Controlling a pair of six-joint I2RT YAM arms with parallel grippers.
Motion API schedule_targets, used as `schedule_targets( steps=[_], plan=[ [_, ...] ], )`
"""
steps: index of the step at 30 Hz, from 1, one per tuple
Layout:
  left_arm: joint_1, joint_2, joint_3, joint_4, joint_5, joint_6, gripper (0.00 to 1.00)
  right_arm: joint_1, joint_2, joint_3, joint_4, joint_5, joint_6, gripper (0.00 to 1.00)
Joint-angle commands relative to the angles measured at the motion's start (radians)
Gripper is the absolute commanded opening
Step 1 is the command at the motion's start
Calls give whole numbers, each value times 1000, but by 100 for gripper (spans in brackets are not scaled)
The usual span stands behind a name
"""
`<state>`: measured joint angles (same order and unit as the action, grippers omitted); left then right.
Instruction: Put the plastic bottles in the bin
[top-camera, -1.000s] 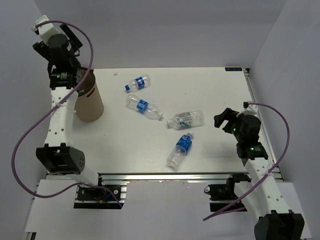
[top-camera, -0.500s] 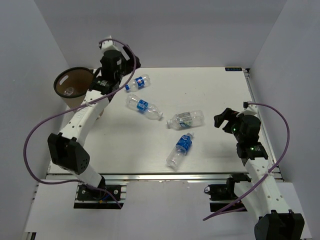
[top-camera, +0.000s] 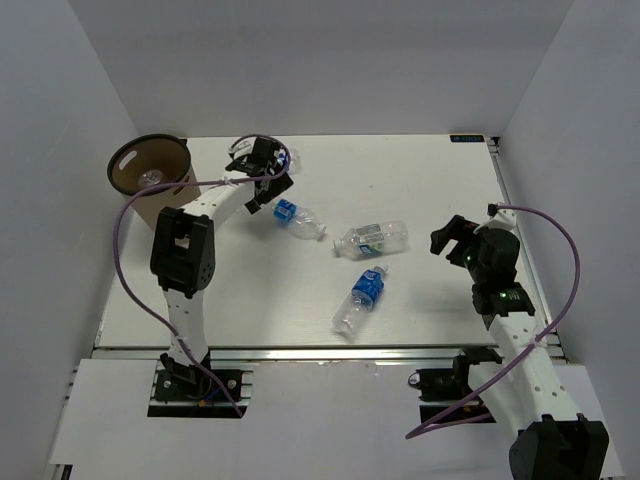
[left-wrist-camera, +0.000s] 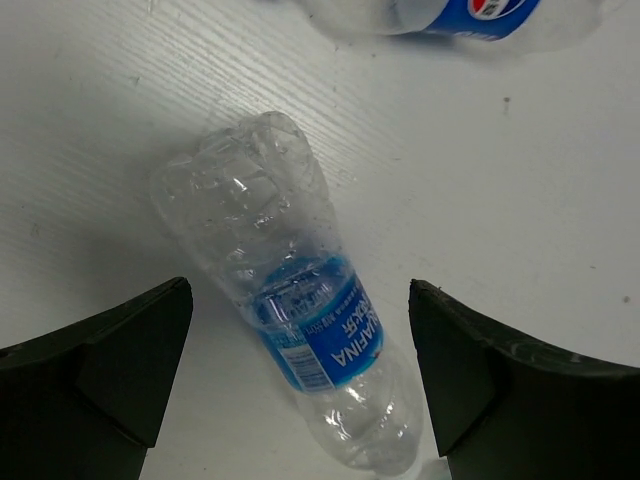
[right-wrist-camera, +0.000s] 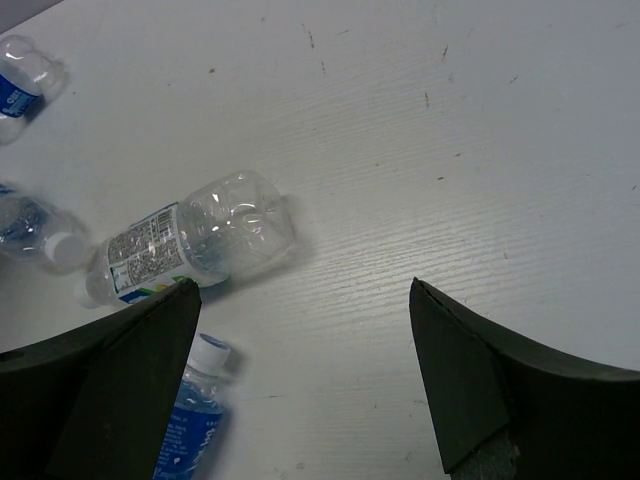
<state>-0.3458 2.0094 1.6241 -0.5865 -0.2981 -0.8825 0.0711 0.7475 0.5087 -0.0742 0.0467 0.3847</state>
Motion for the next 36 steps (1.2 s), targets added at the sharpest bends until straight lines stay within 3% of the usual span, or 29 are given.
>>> schedule_targets(
  steps=[1,8,11,15,16,19,24,28,31,33,36],
  plan=[
    [-12,21,60,-96,-35,-44,98,-5,6,30,14,27,0,89],
    [-18,94,37,-88,-65,-69,98,-5,9,24,25,41,11,89],
    [-18,141,85,-110,-75,-59,93,-5,10,25,19,41,10,89],
    [-18,160,131,-160,-94,-53,58,-5,0,25,14,50,10,89],
    [-18,134,113,-162,-113,-56,41,-5,-2,25,16,48,10,89],
    [-18,44,73,-153,-127,-35,28,-5,-7,22,17,54,10,89],
    [-22,-165,14,-32,-136,69,20,-4,6,22,17,68,14,89],
    [-24,-357,6,121,-142,305,22,-4,19,30,5,67,16,89],
    [-19,-455,51,187,-254,454,20,-5,24,28,8,65,16,89],
    [7,-492,68,255,-431,523,19,-5,29,28,7,68,16,89],
    [135,-500,123,301,-455,626,27,-4,33,30,4,68,16,89]
  ],
)
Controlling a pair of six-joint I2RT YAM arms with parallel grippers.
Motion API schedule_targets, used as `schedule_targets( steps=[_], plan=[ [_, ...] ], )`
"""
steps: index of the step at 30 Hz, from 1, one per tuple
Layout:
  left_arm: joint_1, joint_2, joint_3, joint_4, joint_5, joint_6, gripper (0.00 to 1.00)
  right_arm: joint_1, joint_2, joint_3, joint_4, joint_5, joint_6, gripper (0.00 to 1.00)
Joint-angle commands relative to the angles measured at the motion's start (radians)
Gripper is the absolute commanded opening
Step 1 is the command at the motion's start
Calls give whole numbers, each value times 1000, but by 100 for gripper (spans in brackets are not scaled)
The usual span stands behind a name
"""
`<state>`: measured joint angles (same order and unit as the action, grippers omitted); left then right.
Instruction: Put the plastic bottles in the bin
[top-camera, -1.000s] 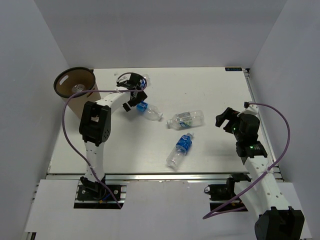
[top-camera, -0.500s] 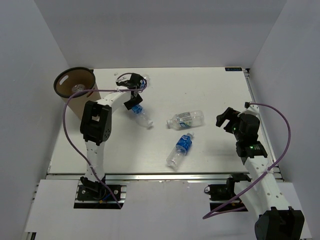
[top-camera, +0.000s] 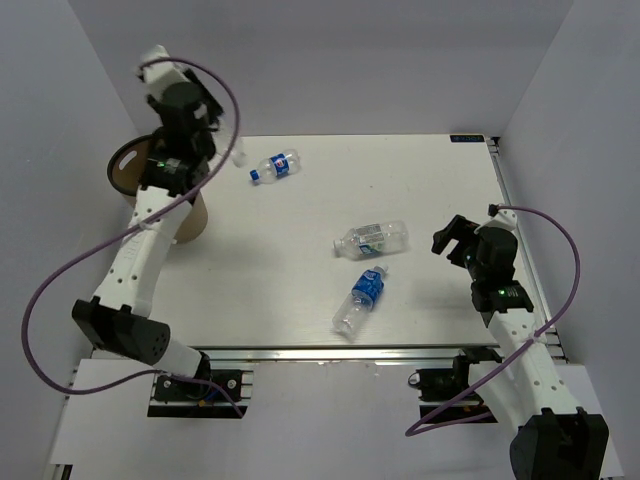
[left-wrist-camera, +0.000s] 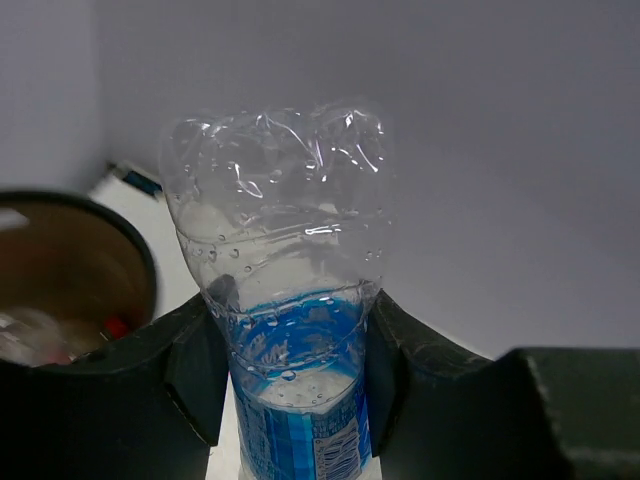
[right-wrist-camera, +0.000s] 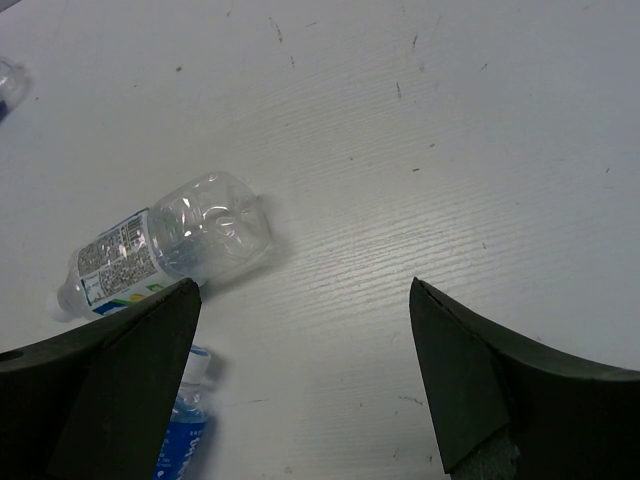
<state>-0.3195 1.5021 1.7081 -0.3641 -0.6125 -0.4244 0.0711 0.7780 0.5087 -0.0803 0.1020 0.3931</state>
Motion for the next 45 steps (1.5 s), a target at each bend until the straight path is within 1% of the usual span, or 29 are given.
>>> schedule_targets(
  steps=[1,2,5,6,8,9,10,13,15,17,20,21,22,23,24,25,27,28,29,30,33,34,36,37,40,41,43,44,45],
  plan=[
    [144,13,60,73,-165,168,28,-4,3,30,10,13,9,89],
    [207,23,82,70,-190,171,27,-5,3,30,10,11,9,89],
    [258,47,96,129,-350,264,25,-5,1,28,16,13,10,89],
    [258,44,67,258,-462,361,25,-5,4,25,23,10,12,89],
    [263,33,-52,435,-553,477,26,-5,12,25,24,7,12,89],
    [266,32,-88,564,-581,521,28,-4,15,27,22,5,13,89],
    [269,33,-108,582,-595,556,32,-5,23,31,17,1,12,89],
    [277,66,-116,556,-595,541,47,-4,29,40,7,-1,9,89],
    [280,95,-128,577,-628,547,51,-5,27,40,1,-5,9,89],
    [287,130,-133,599,-668,573,52,-5,18,44,-4,-18,3,89],
    [289,168,-108,577,-694,599,55,-5,6,42,-1,-24,0,89],
    [289,185,-94,558,-693,601,77,-5,3,40,1,-25,0,89],
    [289,190,-87,544,-691,598,95,-5,-2,37,4,-28,0,89],
    [289,194,-78,522,-690,592,98,-4,-2,37,4,-28,0,89],
    [287,196,-36,422,-666,570,98,-5,-5,39,-2,-28,0,89],
    [287,193,-9,353,-643,487,98,-5,-5,40,-6,-25,0,89],
    [287,184,40,199,-566,431,98,-4,-8,42,-9,-28,0,89],
    [286,164,83,156,-529,344,98,-4,-11,40,-7,-30,0,89],
    [286,150,99,124,-488,316,98,-5,-11,40,-4,-33,3,89],
    [286,138,110,82,-401,281,98,-4,-11,37,2,-42,1,89],
    [283,104,165,-5,-264,227,98,-5,-6,39,1,-47,1,89],
    [271,106,206,-30,-174,219,98,-5,-2,39,-1,-48,1,89],
    [249,112,234,-73,-80,237,98,-5,3,39,2,-51,1,89],
    [208,116,248,-76,-37,252,98,-4,4,39,4,-53,1,89],
    [123,132,233,-35,-10,392,98,-5,12,40,7,-65,1,89],
    [75,141,213,-21,55,426,98,-4,13,40,7,-67,1,89],
    [51,167,225,-57,204,495,98,-5,18,37,10,-65,1,89],
    [51,184,240,-85,382,504,98,-5,20,36,16,-65,3,89],
    [51,217,240,-90,440,516,98,-4,21,33,17,-67,3,89]
  ],
)
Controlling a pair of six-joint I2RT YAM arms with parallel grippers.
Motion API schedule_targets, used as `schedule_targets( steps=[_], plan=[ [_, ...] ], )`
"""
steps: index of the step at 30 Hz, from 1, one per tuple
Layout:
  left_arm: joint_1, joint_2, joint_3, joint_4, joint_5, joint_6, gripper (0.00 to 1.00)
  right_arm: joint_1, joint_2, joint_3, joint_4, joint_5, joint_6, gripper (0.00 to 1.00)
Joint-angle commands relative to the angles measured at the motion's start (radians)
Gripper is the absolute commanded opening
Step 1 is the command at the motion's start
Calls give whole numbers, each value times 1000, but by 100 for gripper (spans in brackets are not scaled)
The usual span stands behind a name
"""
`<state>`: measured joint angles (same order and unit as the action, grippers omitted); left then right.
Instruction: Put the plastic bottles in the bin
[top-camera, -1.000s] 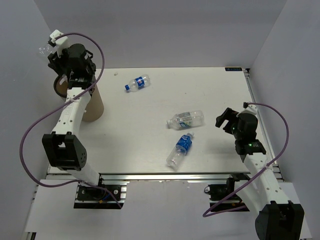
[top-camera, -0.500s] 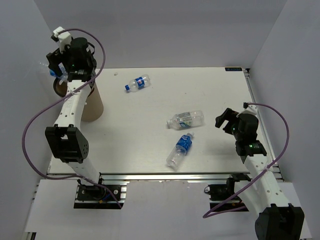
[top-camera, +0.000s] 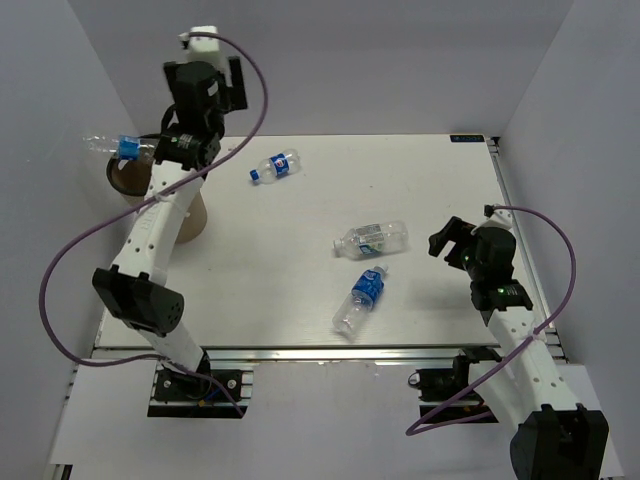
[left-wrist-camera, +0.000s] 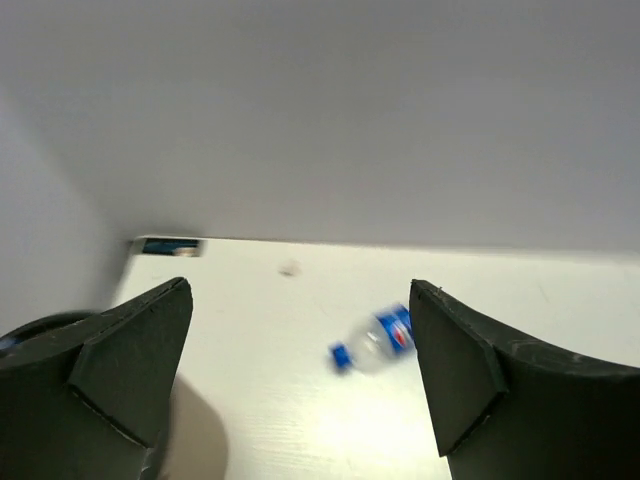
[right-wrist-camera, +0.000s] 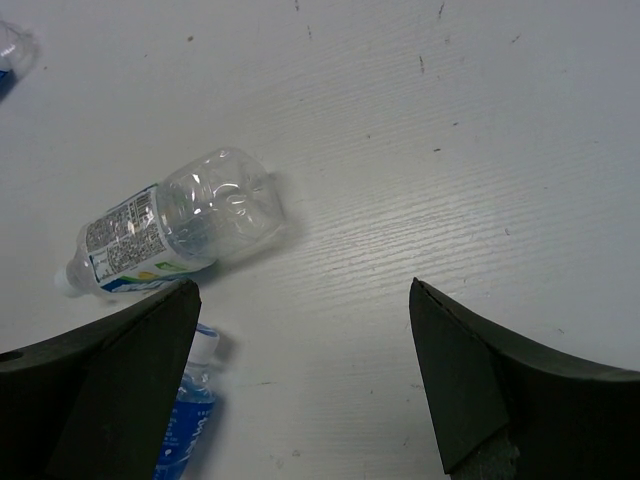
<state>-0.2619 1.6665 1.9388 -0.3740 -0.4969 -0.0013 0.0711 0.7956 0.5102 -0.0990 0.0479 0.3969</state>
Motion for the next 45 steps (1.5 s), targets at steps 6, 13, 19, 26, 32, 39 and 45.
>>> schedule_targets(
  steps=[6,13,19,26,32,39,45],
  plan=[
    [-7,205,37,-135,635,190,98,-4,22,42,25,-19,-4,89],
    [-7,531,265,-167,531,241,98,-5,8,44,31,-40,-7,89],
    [-4,708,338,-117,518,247,98,-4,7,36,51,-82,-9,89],
    [0,802,290,-51,456,241,98,-4,34,30,68,-82,-10,89],
    [3,860,305,-66,455,221,92,-5,53,33,68,-91,-12,89],
    [3,718,166,32,546,172,43,-5,45,31,68,-85,-15,89],
    [3,573,186,-9,629,89,30,-4,33,27,70,-82,-16,89]
  ],
)
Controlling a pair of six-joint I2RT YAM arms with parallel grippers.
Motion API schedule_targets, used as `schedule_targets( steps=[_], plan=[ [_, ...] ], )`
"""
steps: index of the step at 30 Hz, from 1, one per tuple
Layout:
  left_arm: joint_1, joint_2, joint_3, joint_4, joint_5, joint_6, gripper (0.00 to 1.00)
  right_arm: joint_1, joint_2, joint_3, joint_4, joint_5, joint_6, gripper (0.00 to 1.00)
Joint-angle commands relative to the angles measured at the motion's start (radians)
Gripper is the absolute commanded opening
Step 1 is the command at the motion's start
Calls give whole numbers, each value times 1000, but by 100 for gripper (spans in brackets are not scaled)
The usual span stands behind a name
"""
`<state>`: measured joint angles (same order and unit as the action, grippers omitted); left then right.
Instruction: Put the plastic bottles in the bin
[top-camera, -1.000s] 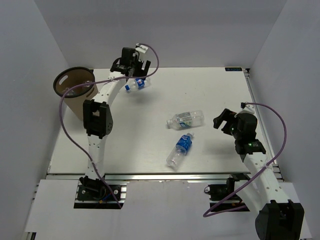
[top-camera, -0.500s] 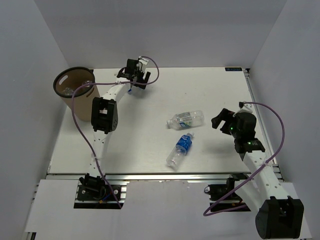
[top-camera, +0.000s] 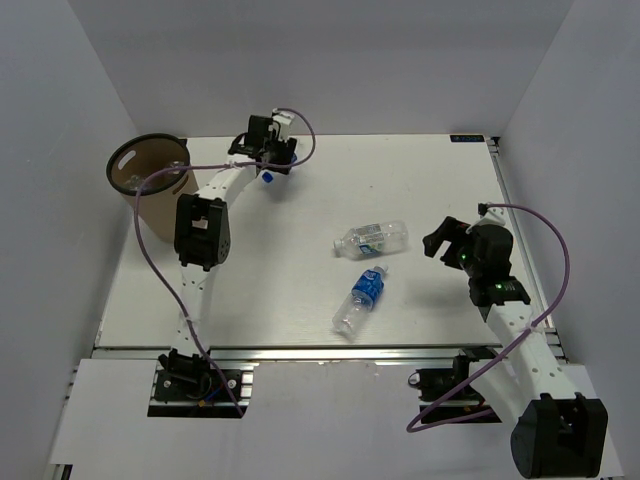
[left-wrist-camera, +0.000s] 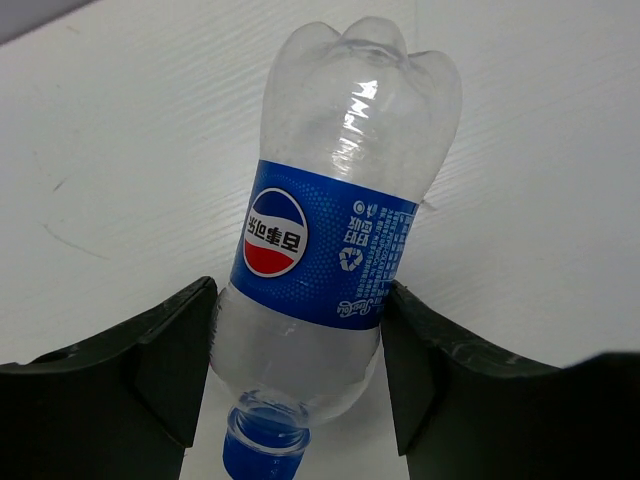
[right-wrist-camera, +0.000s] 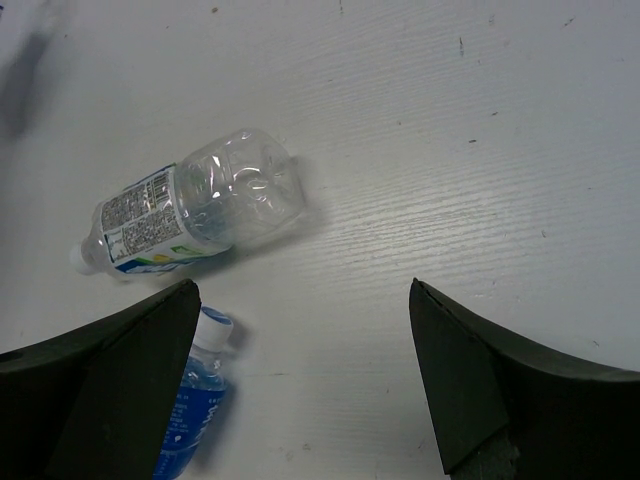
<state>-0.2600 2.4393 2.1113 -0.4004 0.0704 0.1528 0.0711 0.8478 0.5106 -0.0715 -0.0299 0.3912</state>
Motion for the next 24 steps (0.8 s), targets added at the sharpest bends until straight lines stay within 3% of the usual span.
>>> schedule_targets(
  steps=[1,5,7,13,18,20,24],
  plan=[
    [1,-232,10,17,63,-77,30,-5,-21,25,44,-4,-15,89],
    [1,-446,-74,67,-6,-139,30,-4,-27,3,64,-15,-25,89],
    [1,-610,-195,124,-59,-183,30,-4,-13,9,99,-33,-32,89],
    [14,-949,-536,265,-455,-237,36,21,79,118,81,-160,-31,89],
    [138,-1039,-658,316,-705,-305,35,200,108,210,85,-67,-90,89],
    [186,-1033,-674,328,-707,-340,36,252,125,247,73,-22,-117,89],
    [246,-976,-654,239,-791,-461,39,288,155,282,53,-96,-86,89]
  ],
)
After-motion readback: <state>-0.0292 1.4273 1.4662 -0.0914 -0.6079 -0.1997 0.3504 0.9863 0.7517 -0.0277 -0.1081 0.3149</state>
